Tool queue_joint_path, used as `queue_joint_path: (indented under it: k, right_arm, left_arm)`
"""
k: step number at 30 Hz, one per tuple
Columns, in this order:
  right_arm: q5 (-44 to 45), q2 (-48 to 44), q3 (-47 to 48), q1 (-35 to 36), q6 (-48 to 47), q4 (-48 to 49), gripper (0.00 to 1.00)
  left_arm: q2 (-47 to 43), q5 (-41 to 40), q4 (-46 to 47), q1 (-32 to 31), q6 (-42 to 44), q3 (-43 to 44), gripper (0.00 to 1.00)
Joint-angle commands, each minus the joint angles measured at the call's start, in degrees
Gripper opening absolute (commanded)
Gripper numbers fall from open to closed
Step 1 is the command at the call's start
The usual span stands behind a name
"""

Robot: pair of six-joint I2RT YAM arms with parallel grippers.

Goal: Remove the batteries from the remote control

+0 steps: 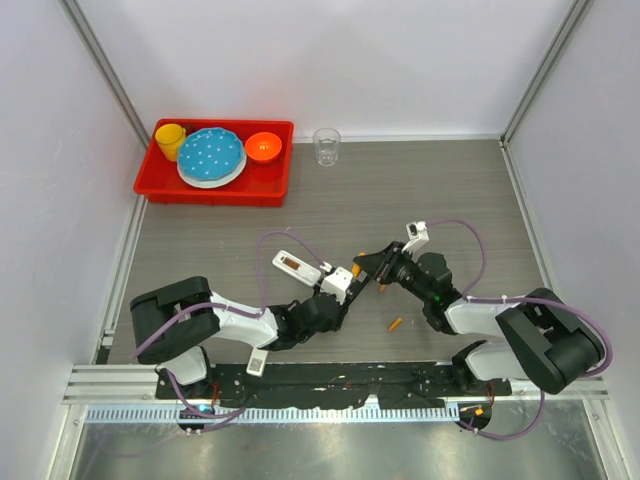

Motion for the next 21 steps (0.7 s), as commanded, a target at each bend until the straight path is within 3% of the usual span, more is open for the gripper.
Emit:
queue_joint_path:
  k: [1,6,15,21]
  right_arm:
    - [-7.31,-2.05,-0.52,1.31,5.63,1.55,0.01]
    - [-7.14,-3.36,-0.87,1.84,5.37,-0.02,0.01]
    - [2.26,-9.61,4.66,-0.79,-3.59,-13.64,0.01]
    - [3.58,-8.47,7.13,-2.29,-8.34,-13.4,0.01]
  left_arm:
    - [3.65,5.41,-7.37,0.94,-2.78,-2.39,0.0]
    - [2.24,6.03,-6.84,1.82,-2.61,-2.57,0.0]
    - [-0.4,4.45,-10.35,2.0,-1.38,-2.92,0.04]
    - [0.92,5.59,-10.44,2.0,-1.29,-2.83,0.04]
